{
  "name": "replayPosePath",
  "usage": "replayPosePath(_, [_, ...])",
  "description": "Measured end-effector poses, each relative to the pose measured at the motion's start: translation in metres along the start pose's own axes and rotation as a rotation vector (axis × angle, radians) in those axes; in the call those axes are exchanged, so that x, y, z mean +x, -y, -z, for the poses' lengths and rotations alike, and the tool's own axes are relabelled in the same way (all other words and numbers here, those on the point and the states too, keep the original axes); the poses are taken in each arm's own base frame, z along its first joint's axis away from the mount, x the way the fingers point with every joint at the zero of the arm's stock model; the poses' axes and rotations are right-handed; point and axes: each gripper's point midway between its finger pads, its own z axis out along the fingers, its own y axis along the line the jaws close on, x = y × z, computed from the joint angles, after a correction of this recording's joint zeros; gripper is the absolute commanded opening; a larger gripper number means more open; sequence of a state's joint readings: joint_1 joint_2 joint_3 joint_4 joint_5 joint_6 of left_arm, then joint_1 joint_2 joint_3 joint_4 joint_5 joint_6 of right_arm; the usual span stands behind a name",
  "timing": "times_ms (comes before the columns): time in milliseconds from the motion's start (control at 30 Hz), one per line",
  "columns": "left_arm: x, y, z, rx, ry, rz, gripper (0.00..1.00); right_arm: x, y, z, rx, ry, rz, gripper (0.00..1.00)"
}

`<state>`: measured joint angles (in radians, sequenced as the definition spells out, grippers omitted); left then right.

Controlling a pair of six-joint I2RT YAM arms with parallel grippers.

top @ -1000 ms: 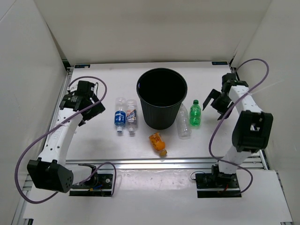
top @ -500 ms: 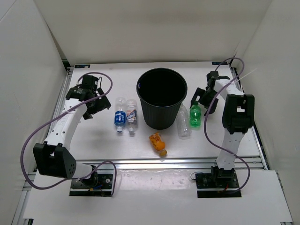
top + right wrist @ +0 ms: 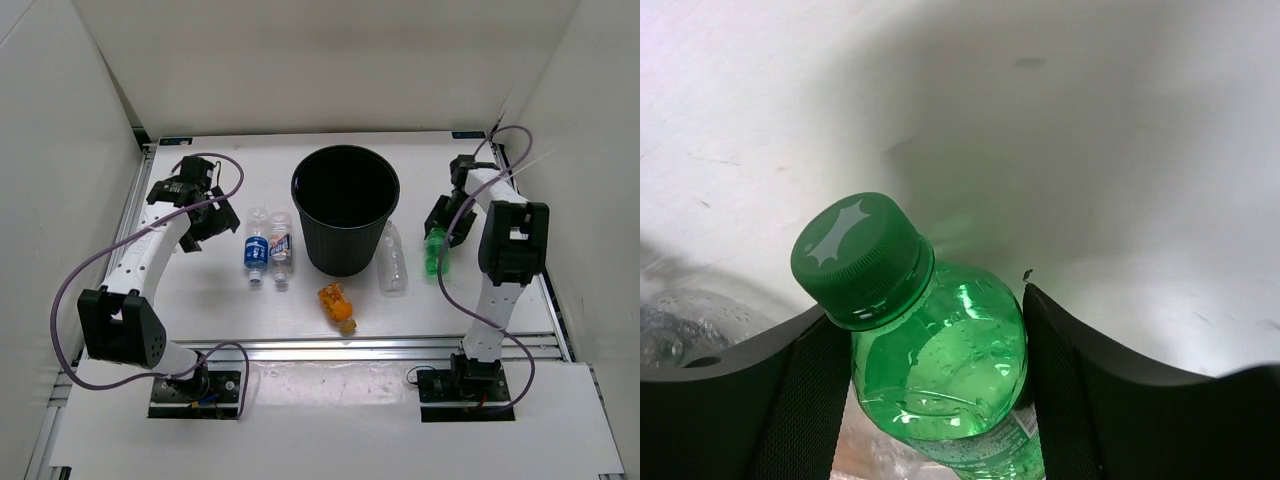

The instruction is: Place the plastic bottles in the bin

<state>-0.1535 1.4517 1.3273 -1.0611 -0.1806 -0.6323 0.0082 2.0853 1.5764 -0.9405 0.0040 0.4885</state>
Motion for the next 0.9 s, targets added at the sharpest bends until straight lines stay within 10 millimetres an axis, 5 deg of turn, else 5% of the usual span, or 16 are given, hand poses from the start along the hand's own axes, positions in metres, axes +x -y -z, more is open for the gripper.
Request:
replayPosePath(100, [0.000, 0.001, -0.001, 0.003, -0.004, 0.001, 1.00, -0.009, 0.019, 0.023, 0.024, 0.045, -0.063, 0.24])
replayPosePath(200, [-0.001, 0.004, -0.004, 0.003, -0.014, -0.001, 1.00, -0.027, 0.026, 0.071, -0.001, 0.147, -0.117, 0.20])
replayPosePath(333, [-0.008, 0.012, -0.010, 0.004, -0.024, 0.002, 1.00, -0.059, 0.003, 0.168, -0.138, 0.388, -0.143, 0.18])
replayPosePath(433, [-0.014, 0.022, -0.012, 0.021, -0.029, 0.002, 0.97, -0.065, -0.021, 0.243, -0.285, 0.544, -0.124, 0.18])
replayPosePath(600, [-0.018, 0.037, -0.012, 0.056, -0.040, -0.004, 0.94, -0.033, -0.080, 0.347, -0.580, 0.712, 0.016, 0.23])
replayPosePath(733, [-0.022, 0.049, -0.017, 0.083, -0.049, -0.005, 0.97, 0.021, -0.145, 0.388, -0.778, 0.732, 0.220, 0.29])
replayPosePath(767, [-0.023, 0.051, -0.019, 0.086, -0.051, -0.007, 0.98, 0.033, -0.160, 0.391, -0.813, 0.719, 0.268, 0.33])
replayPosePath(867, [-0.022, 0.056, -0.030, 0.084, -0.069, -0.017, 1.00, 0.067, -0.206, 0.386, -0.891, 0.645, 0.413, 1.00])
replayPosePath(900, [-0.021, 0.057, -0.033, 0.082, -0.076, -0.023, 1.00, 0.074, -0.219, 0.379, -0.903, 0.613, 0.447, 1.00])
